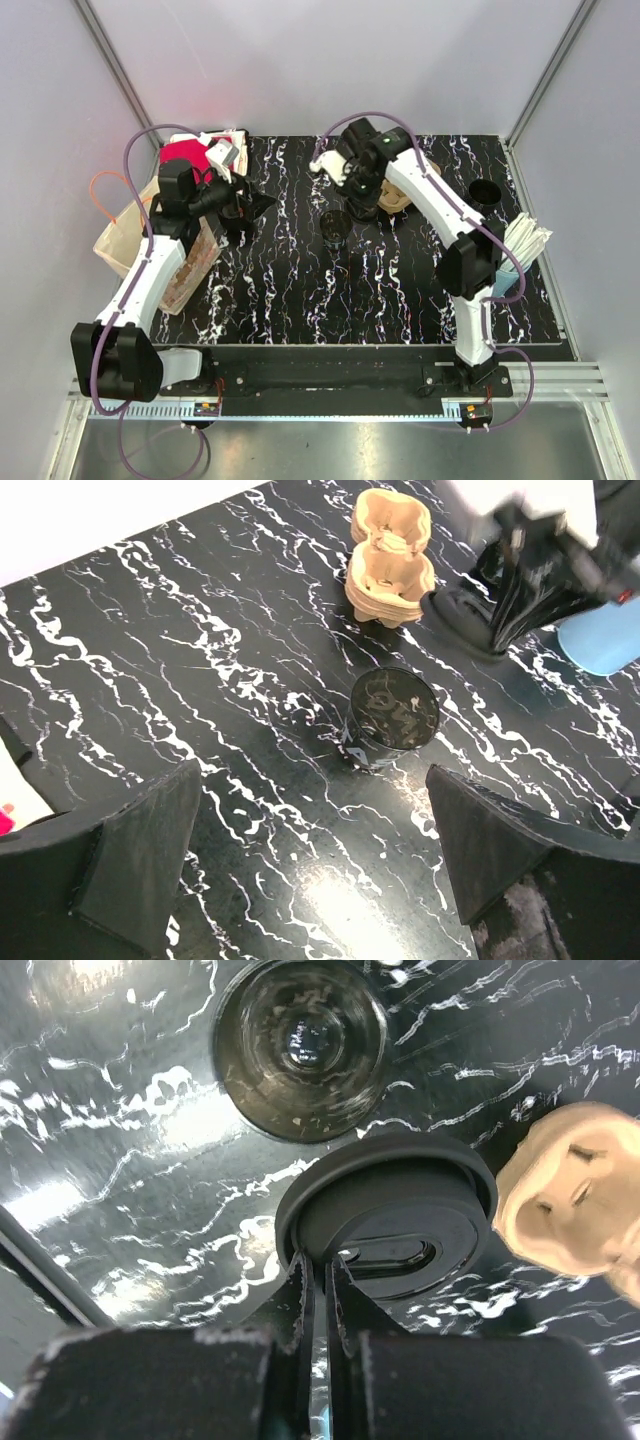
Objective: Pack the takeout coffee
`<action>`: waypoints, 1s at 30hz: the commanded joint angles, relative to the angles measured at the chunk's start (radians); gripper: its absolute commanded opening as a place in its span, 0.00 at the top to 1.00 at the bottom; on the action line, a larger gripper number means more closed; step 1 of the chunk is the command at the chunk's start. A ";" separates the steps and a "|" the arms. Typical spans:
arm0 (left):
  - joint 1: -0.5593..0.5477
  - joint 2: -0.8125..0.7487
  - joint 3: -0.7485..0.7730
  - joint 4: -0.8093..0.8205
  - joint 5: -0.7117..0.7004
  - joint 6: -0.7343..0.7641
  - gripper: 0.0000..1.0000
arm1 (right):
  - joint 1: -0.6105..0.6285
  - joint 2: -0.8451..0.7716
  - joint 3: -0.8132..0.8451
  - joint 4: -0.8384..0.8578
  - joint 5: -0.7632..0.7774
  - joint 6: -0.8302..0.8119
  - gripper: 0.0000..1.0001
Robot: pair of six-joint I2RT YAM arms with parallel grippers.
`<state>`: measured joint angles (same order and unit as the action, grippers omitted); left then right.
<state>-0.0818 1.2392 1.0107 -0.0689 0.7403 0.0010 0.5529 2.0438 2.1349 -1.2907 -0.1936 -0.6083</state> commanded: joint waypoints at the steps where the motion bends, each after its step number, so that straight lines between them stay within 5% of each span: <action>1: 0.004 -0.020 -0.020 0.092 0.051 -0.022 0.01 | 0.077 0.038 0.115 -0.143 0.068 -0.146 0.97; 8: 0.005 -0.093 -0.101 0.208 0.195 -0.012 0.01 | 0.127 0.194 0.328 -0.242 0.121 -0.143 0.96; 30: 0.043 -0.119 -0.121 0.204 0.123 -0.032 0.01 | 0.217 0.263 0.289 -0.338 0.279 -0.171 0.92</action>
<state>-0.0463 1.1522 0.8932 0.0711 0.8738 -0.0200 0.7502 2.3211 2.4348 -1.3315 0.0227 -0.7292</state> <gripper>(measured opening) 0.987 0.071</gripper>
